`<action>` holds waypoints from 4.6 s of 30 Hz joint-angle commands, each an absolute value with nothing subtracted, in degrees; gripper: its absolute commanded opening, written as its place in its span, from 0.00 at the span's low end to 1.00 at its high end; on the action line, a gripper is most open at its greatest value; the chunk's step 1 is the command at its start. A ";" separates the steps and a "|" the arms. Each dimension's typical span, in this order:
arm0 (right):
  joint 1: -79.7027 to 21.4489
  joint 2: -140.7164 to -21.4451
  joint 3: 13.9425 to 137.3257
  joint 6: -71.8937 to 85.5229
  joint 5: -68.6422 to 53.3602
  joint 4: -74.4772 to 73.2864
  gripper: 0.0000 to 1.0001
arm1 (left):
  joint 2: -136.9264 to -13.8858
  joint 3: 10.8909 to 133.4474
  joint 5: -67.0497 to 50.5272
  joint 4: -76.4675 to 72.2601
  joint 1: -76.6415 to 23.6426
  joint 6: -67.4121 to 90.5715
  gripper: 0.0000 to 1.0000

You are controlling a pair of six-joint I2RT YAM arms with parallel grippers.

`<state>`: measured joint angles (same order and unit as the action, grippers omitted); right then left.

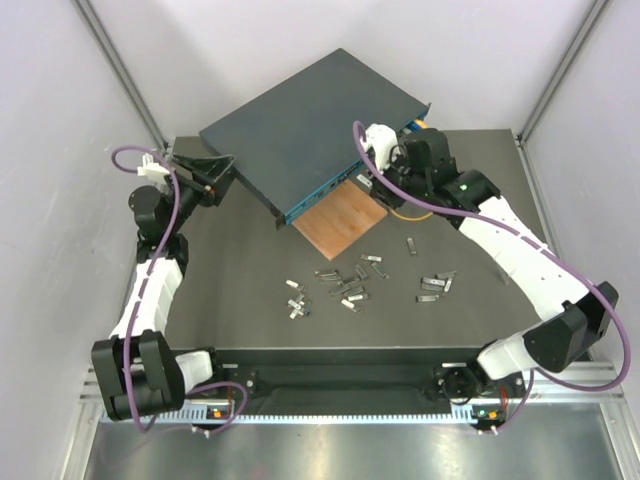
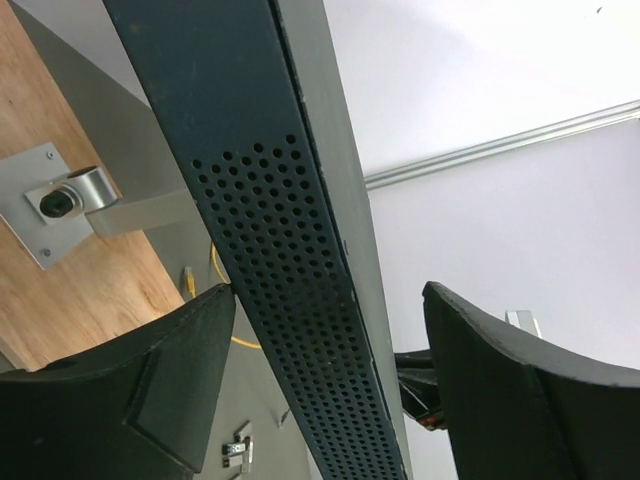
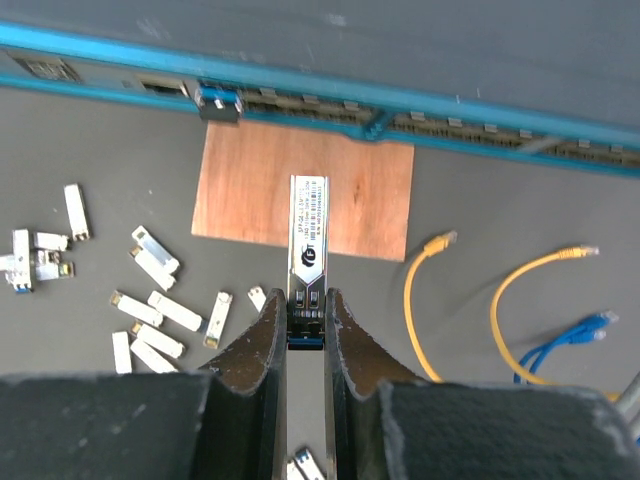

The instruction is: Insert the plug into the switch port

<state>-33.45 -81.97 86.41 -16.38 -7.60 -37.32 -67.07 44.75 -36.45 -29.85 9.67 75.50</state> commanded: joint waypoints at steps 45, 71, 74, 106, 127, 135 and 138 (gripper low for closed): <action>-36.65 -87.54 100.11 -6.86 -6.50 -46.32 0.00 | -66.09 46.41 -35.42 -27.33 3.69 70.14 0.00; -37.26 -90.70 102.48 -7.12 -5.98 -45.18 0.00 | -66.80 47.02 -35.33 -27.69 3.60 70.22 0.00; -37.44 -90.97 102.74 -7.21 -5.98 -44.91 0.00 | -66.88 46.93 -35.33 -27.77 3.60 70.14 0.00; -39.81 -87.54 103.36 -8.52 -0.26 -44.39 0.00 | -67.15 46.85 -35.60 -28.21 3.60 70.31 0.00; -39.81 -88.77 101.16 -7.47 -1.93 -43.59 0.00 | -67.50 47.02 -35.68 -28.74 3.60 70.49 0.00; -39.73 -89.30 101.25 -6.24 -2.55 -43.24 0.00 | -67.85 47.02 -35.77 -29.18 3.60 70.66 0.00; -39.38 -89.56 101.08 -5.28 -2.81 -43.15 0.00 | -67.76 47.02 -35.77 -29.09 3.69 70.75 0.00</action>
<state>-38.83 -89.65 100.55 -7.22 -1.10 -46.65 -67.02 44.88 -32.34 -25.76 6.24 73.87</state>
